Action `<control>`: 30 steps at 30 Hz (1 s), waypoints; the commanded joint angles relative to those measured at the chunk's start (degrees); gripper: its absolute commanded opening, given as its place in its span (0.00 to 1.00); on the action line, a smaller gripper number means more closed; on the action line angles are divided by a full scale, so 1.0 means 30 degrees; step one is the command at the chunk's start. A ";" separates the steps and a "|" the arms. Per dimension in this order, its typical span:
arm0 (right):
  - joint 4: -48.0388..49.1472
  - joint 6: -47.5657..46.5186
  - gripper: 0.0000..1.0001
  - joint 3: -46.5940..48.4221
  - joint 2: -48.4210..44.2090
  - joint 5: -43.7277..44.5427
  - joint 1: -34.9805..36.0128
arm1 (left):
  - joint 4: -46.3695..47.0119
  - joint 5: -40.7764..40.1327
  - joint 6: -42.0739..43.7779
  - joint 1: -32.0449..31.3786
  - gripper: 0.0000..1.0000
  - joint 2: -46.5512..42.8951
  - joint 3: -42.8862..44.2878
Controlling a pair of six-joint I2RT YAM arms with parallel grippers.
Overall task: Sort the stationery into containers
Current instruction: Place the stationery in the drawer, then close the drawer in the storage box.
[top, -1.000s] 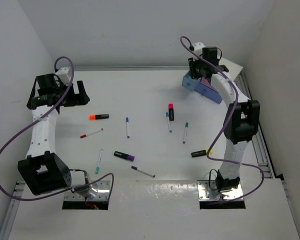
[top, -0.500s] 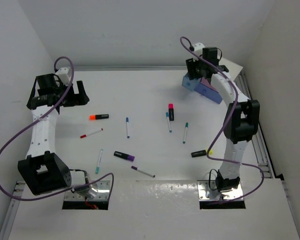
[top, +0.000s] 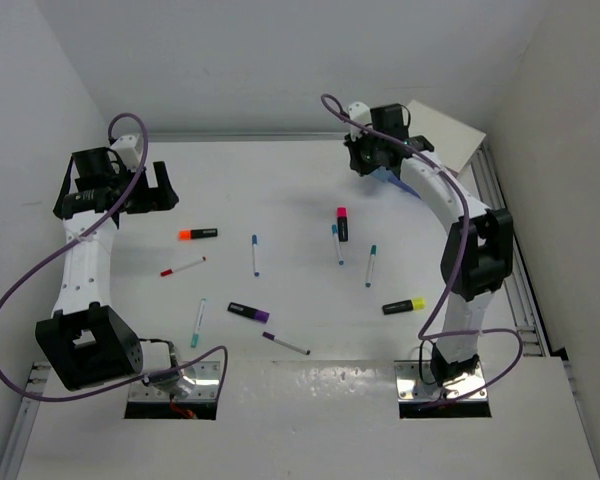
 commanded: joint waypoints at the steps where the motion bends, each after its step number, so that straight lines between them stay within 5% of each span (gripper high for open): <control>1: -0.0803 -0.0959 0.00 -0.0271 0.0146 0.0556 -0.0195 | 0.0299 0.0098 -0.0078 -0.0150 1.00 -0.0268 0.0077; 12: 0.0544 -0.4064 0.00 -0.1971 0.0849 0.3780 -0.0399 | 0.0680 0.0889 -0.0049 -0.0180 1.00 -0.0063 -0.0537; 30: 0.4382 -0.4214 0.00 -0.2091 0.1699 0.5890 -0.1220 | 0.1031 -0.0076 0.0098 -0.0970 1.00 -0.0004 -0.0860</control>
